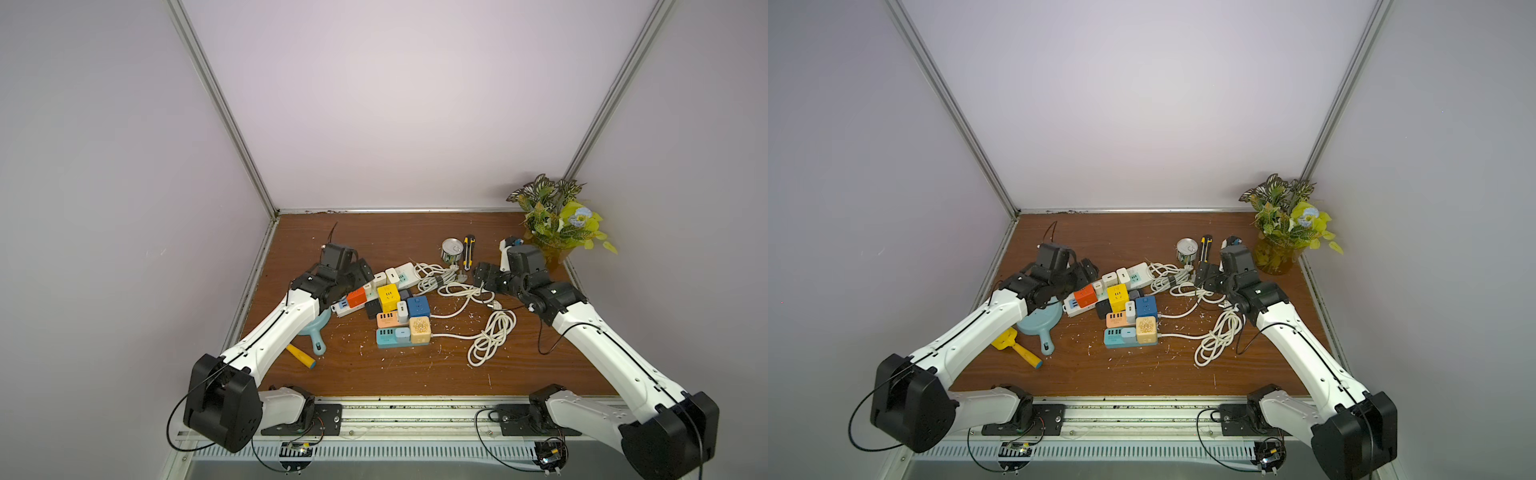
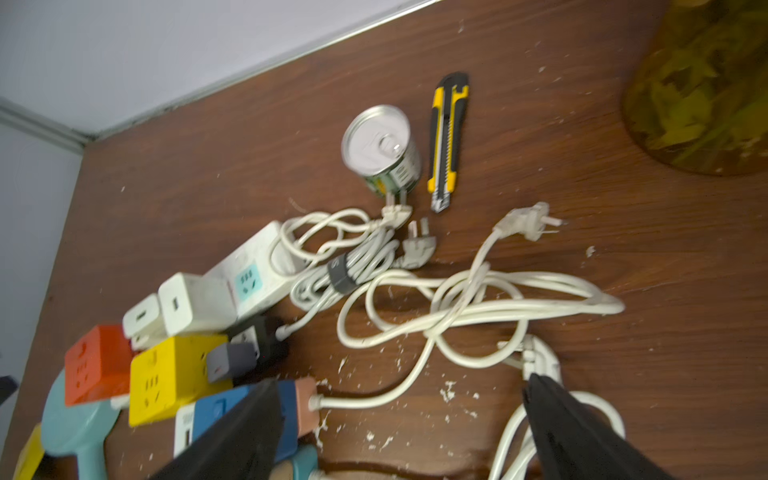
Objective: Pull the plug off the socket
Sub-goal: Move the socket to the center of the board.
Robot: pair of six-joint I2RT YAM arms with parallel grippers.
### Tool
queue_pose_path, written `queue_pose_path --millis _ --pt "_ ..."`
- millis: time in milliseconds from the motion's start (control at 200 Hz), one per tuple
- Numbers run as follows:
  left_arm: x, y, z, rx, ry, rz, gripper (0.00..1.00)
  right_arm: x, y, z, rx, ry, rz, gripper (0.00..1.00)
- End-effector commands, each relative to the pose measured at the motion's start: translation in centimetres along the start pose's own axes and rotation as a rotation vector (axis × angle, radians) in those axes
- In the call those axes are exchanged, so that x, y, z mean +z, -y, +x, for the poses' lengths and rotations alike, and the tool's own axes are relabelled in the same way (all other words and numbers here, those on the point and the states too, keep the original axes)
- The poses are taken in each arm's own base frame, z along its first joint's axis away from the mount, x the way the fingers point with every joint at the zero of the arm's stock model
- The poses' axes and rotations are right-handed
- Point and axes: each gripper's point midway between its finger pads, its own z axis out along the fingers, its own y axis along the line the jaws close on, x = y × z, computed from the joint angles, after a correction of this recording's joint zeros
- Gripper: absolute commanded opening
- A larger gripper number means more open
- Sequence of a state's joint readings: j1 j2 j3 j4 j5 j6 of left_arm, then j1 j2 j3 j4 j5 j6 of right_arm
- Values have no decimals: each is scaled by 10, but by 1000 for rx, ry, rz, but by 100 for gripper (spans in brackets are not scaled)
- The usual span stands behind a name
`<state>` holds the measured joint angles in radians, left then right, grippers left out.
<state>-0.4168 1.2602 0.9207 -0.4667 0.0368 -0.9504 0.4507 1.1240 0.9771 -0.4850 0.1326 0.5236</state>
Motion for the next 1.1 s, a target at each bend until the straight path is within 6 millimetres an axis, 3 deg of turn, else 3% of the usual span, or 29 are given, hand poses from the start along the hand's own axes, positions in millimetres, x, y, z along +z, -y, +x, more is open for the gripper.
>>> queue_pose_path --millis 0,180,375,480,525,640,695,776,901,1091 --pt "-6 -19 51 -69 -141 -56 86 -10 -6 20 -75 -40 10 94" --pt "-6 -19 94 141 -240 21 77 -10 -24 53 -159 -110 -61 89" --pt "-14 -18 128 471 -337 112 76 -2 -44 87 -239 -207 -106 87" --pt "-18 -17 129 668 -341 121 75 0 -51 101 -268 -247 -121 86" --pt "-18 -16 125 665 -338 109 74 0 -51 104 -279 -258 -124 87" --pt "-19 19 126 707 -315 267 75 0 -51 108 -296 -286 -126 87" --pt "-19 35 115 741 -291 268 77 0 -51 111 -301 -306 -121 88" --pt "-14 40 99 791 -271 182 77 0 -54 115 -305 -331 -136 88" --pt "-6 34 95 715 -284 104 74 1 -62 125 -336 -342 -160 88" --pt "-12 7 96 271 -220 35 66 5 -82 129 -378 -342 -173 91"
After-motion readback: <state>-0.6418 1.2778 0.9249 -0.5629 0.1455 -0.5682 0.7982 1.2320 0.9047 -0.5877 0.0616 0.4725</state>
